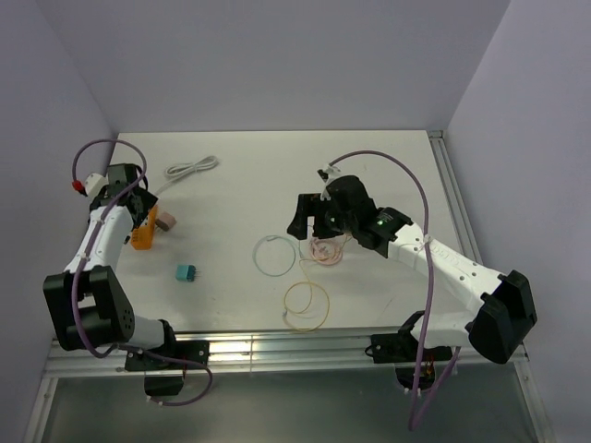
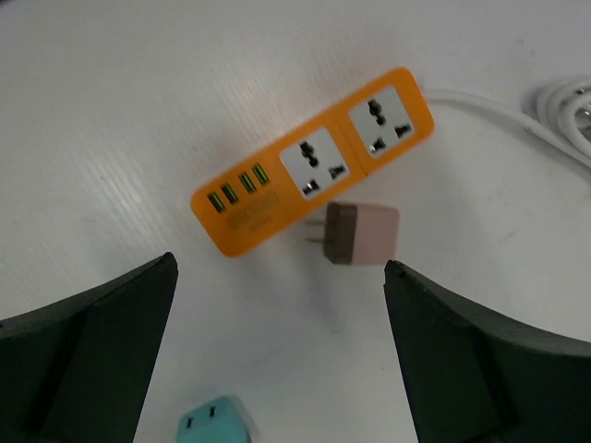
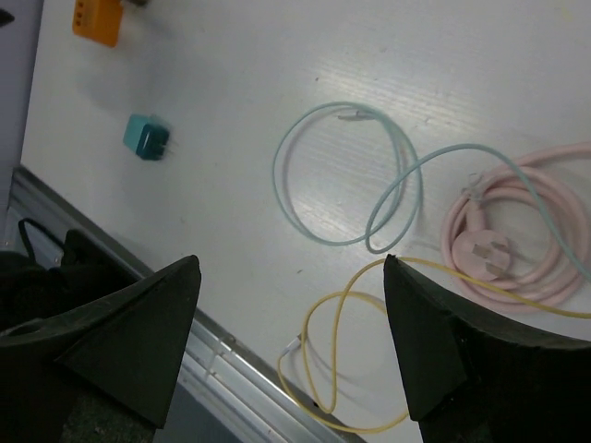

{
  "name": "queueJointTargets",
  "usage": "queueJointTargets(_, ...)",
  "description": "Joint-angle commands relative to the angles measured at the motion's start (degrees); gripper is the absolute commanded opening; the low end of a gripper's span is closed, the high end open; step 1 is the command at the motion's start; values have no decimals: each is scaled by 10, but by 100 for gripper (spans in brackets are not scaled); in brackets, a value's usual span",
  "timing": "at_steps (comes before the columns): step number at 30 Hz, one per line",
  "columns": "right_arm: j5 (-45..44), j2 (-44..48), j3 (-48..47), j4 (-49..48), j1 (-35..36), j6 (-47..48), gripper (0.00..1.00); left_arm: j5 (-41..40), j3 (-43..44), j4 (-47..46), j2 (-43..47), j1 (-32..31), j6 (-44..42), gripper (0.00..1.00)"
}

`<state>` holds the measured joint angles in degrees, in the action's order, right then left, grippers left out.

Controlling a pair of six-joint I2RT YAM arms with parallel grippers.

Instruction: Insert the plug

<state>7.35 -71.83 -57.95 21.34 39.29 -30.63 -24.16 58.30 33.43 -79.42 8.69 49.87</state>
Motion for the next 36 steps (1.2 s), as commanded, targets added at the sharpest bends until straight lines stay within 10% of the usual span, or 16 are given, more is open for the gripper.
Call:
queueJointTargets(1, 43, -1, -1, -35, 11, 0, 86, -45, 48, -36, -37, 4, -67, 100)
queueJointTargets(15, 64, -1, 1, -45, 17, 13, 84, 48, 84, -181, -174, 11, -303, 99)
queueJointTargets(26, 62, -1, 1, -46, 18, 16, 83, 32, 115, -125, -279, 12, -246, 99)
queueJointTargets(31, 56, -1, 0, -43, 18, 19, 83, 108, 144, -63, -319, 11, -182, 54)
queueJointTargets(36, 50, -5, -1, -39, 18, 21, 83, 150, 84, -87, -303, -12, -144, 38)
